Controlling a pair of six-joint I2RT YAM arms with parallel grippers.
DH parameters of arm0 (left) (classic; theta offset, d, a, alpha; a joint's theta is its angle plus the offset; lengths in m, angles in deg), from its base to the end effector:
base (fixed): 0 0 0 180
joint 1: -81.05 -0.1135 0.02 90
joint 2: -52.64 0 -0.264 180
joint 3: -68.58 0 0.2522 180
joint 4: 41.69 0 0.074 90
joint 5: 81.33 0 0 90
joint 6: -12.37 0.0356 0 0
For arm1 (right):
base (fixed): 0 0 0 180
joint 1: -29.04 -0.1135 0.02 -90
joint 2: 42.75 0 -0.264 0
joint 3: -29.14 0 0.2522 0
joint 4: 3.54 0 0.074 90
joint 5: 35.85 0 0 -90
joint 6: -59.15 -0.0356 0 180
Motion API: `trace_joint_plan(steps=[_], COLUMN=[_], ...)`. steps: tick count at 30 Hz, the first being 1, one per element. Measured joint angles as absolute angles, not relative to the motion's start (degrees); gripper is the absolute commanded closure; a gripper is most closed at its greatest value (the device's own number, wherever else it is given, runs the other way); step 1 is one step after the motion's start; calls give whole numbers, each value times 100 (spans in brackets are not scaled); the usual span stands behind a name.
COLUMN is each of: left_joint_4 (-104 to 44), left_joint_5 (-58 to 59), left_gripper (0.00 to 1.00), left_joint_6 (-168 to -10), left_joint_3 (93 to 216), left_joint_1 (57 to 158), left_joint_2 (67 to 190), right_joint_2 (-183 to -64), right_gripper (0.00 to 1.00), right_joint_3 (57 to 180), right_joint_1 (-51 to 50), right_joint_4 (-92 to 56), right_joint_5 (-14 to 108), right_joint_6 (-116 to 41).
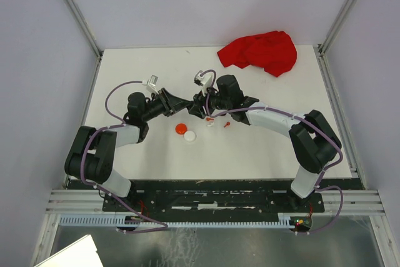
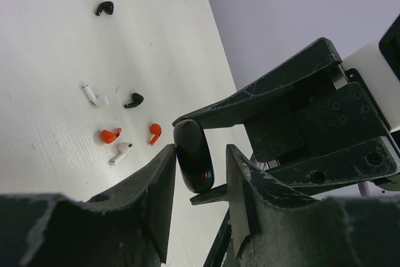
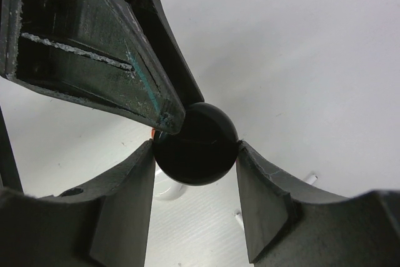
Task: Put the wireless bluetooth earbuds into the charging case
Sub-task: Pick up the charging case at the center of the board, then open the charging case.
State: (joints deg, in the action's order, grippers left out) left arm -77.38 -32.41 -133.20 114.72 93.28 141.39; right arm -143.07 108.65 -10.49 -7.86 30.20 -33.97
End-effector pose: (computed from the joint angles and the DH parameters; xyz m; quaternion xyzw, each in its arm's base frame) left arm 0.2882 -0.0864 0.1945 -0.0426 0.7373 -0.5643 0.3690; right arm 0.2989 0.2654 0.2384 -0.3637 0.7495 0.3539 0.4251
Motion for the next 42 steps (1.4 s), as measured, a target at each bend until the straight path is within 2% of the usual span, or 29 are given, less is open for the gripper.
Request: trace_joint_plan(steps=[42], left_joint_4=[-7784], left_joint_5=[-3348], left_gripper=[61], left_joint_6=[-13399], left_joint_3=[11472], left_joint_1=[9334], left_joint_2=[14294], right_joint_2=[-14307], right_gripper=[80], right_joint_3=[10865], right_joint_1=[-1049], right_joint_4=[-806], right_joint_5=[3007], right_joint_6=[-3397])
